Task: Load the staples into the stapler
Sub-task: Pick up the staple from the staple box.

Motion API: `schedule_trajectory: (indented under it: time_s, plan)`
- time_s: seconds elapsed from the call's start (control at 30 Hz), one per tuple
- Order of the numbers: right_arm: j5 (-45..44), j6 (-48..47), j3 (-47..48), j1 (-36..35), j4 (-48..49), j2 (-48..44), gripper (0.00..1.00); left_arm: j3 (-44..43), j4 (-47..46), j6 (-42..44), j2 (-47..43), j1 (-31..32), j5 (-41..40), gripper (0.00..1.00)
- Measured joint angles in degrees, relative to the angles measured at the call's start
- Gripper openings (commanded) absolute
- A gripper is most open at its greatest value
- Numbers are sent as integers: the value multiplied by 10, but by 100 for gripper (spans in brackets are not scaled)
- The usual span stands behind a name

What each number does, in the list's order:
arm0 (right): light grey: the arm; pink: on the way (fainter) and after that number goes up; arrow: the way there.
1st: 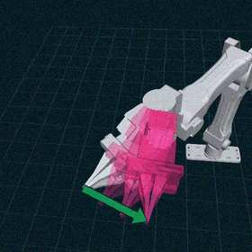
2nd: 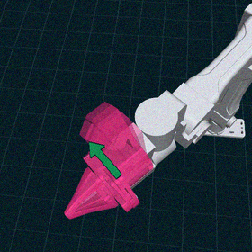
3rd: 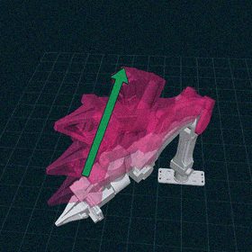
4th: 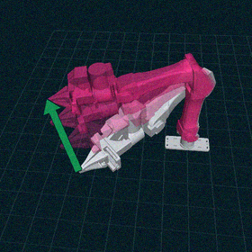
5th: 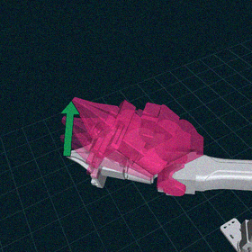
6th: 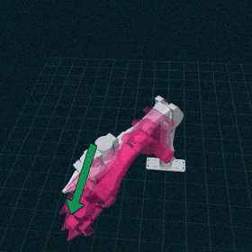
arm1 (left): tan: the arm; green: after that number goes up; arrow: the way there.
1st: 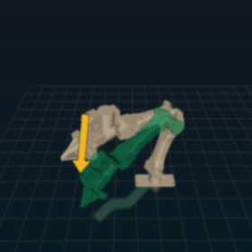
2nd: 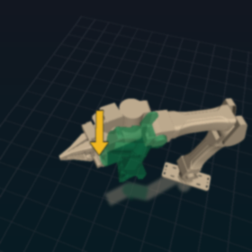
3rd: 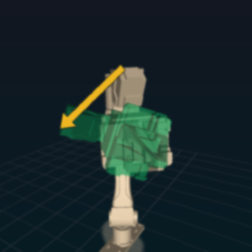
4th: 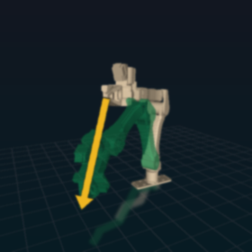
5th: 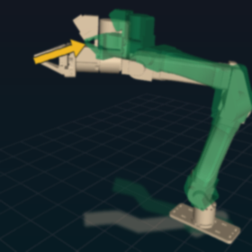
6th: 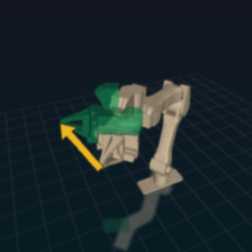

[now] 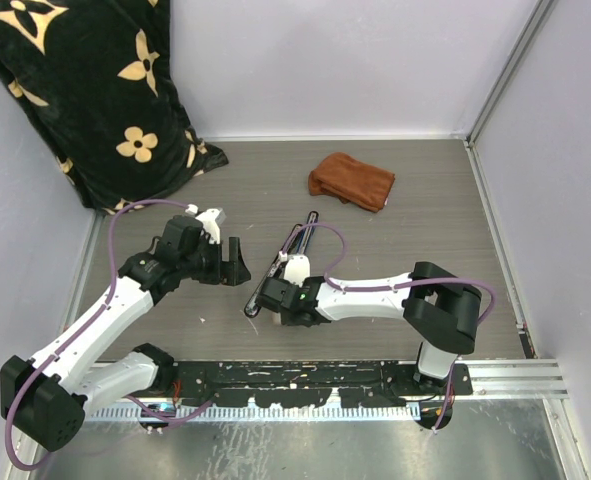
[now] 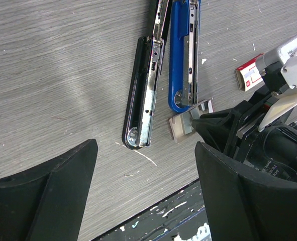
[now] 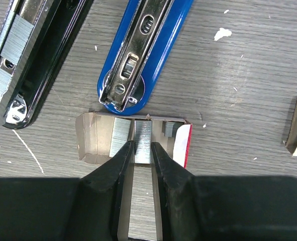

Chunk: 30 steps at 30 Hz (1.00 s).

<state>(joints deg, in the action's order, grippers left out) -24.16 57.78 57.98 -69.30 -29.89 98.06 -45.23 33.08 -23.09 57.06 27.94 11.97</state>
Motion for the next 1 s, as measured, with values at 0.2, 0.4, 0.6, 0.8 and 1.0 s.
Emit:
schedule_trajectory:
  time_s: [0.2,0.4,0.6,0.8,1.0]
  plan:
    - [-2,5,-1,0,-3,-1,25,0,0,0,0,0,0,82]
    - [-2,7,-1,0,-3,-1,26,0,0,0,0,0,-1,82]
    - [-2,7,-1,0,-5,-1,29,0,0,0,0,0,-2,83]
    - [-2,7,-1,-2,-18,1,30,0,0,0,0,0,-2,83]
    - [-4,7,-1,-7,-26,3,27,0,0,0,0,0,-2,83]
